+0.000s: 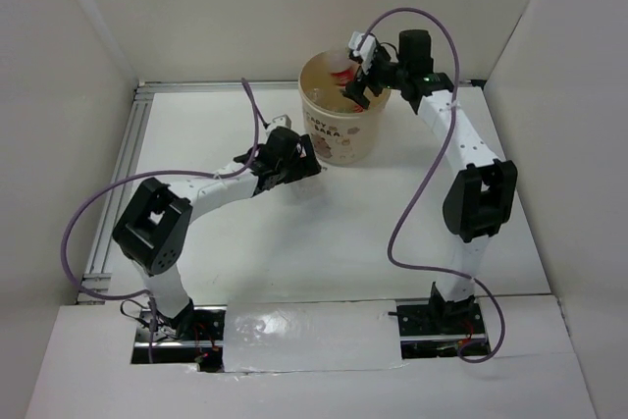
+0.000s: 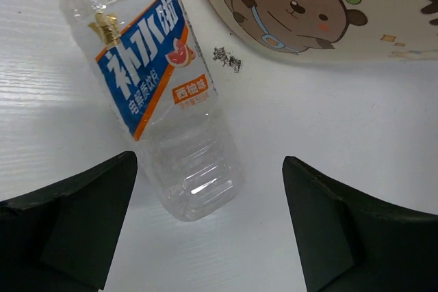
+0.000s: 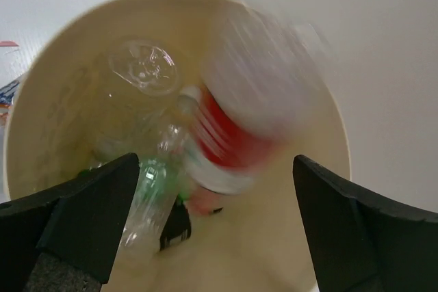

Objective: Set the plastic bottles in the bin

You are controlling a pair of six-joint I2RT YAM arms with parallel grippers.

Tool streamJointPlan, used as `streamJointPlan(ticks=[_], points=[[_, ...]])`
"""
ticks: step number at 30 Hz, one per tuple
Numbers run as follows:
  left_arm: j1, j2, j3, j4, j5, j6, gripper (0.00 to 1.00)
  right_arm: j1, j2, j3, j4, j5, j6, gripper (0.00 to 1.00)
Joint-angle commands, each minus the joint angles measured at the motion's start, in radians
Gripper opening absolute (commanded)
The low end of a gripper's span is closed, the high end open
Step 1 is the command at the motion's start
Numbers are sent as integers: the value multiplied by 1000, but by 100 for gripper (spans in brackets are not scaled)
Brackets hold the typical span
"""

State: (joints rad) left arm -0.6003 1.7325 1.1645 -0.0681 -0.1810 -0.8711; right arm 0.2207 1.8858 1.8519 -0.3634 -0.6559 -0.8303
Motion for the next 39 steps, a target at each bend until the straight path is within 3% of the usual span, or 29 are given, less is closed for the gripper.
streamJointPlan(ticks=[1, 7, 13, 16, 20, 24, 25, 26, 32, 34, 39], points=[[-26, 44, 54, 8, -74, -17, 100, -53, -72, 48, 10, -74, 141, 100], [-84, 160, 155, -62, -227, 4, 100, -118, -313, -173, 21, -183, 180, 100], [-105, 274, 236, -196, -279, 15, 100, -178, -534, -476, 11, -224, 180, 100], [-105, 285, 212, -196, -279, 6, 89, -219, -611, -571, -12, -258, 171, 100], [-105, 276, 173, -208, -279, -3, 66, -282, -672, -660, -46, -312, 171, 100], [-115, 194, 68, -197, -269, -12, 33, -330, -732, -741, -71, -350, 151, 100], [-115, 152, 19, -197, -268, -12, 6, -339, -732, -769, -81, -372, 151, 100], [-115, 127, -6, -197, -268, -12, 0, -354, -747, -780, -107, -381, 134, 100], [-151, -149, -201, -150, -278, 67, 0, -406, -800, -865, -267, -439, -16, 96], [-185, -293, -210, -138, -269, 131, 0, -415, -823, -904, -318, -439, -67, 94], [-225, -485, -166, -67, -241, 260, 0, -415, -856, -974, -307, -427, -67, 92]])
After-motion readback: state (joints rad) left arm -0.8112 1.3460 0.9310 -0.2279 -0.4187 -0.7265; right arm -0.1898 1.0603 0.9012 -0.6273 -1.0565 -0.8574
